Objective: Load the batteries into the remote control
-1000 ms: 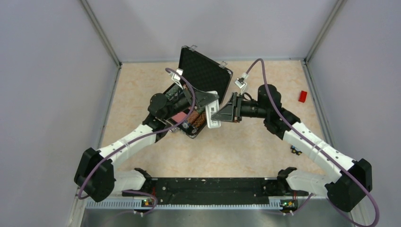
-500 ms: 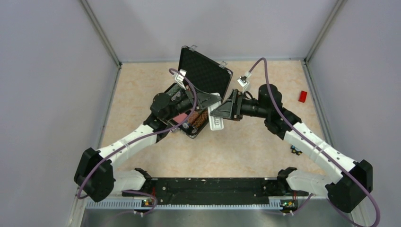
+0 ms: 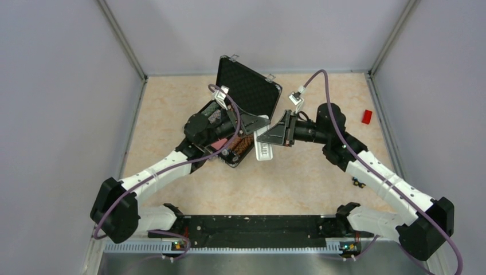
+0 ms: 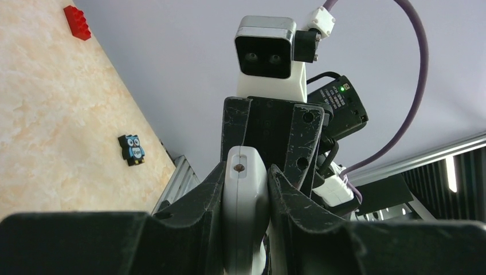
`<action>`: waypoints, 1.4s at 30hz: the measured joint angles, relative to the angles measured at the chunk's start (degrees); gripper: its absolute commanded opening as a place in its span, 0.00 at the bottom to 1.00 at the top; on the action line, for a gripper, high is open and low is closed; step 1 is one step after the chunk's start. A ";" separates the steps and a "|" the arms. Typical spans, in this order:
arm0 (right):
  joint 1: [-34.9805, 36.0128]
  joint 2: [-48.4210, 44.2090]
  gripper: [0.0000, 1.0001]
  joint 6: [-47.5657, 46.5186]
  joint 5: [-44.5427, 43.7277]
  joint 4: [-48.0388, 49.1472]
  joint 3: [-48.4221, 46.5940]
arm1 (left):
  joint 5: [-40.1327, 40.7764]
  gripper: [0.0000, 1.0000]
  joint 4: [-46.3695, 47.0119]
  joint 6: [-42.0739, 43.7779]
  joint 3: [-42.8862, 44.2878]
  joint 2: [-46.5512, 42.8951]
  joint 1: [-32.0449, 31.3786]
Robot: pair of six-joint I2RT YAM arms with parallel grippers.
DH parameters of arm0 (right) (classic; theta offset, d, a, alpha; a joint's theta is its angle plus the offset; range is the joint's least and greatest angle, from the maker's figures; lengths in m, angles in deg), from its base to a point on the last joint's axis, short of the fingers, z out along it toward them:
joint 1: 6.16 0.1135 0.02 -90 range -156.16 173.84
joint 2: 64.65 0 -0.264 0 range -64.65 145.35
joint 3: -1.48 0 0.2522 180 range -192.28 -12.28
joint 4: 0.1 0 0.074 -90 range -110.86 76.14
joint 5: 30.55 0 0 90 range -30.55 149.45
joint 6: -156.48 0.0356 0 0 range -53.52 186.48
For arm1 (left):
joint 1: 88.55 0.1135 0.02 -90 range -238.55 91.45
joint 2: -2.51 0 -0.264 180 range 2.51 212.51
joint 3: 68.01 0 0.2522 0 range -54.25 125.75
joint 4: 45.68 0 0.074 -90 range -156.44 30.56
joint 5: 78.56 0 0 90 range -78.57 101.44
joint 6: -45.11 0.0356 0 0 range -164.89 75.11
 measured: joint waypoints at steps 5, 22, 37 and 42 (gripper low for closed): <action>-0.02 -0.04 0.17 0.28 0.17 1.20 1.55 | -0.39 0.78 0.57 -1.14 -0.68 0.02 -0.04; -5.73 -1.70 0.15 -4.26 -12.63 -10.14 15.06 | 28.63 0.98 -34.05 4.59 -8.31 -19.43 1.51; -10.36 22.05 0.21 -16.59 -17.68 -8.22 16.46 | 27.63 0.99 -44.96 10.01 -8.57 -22.93 1.64; -11.08 25.38 0.45 -18.82 -16.74 -8.35 13.66 | 26.23 0.99 -48.57 14.32 -7.43 -25.64 1.64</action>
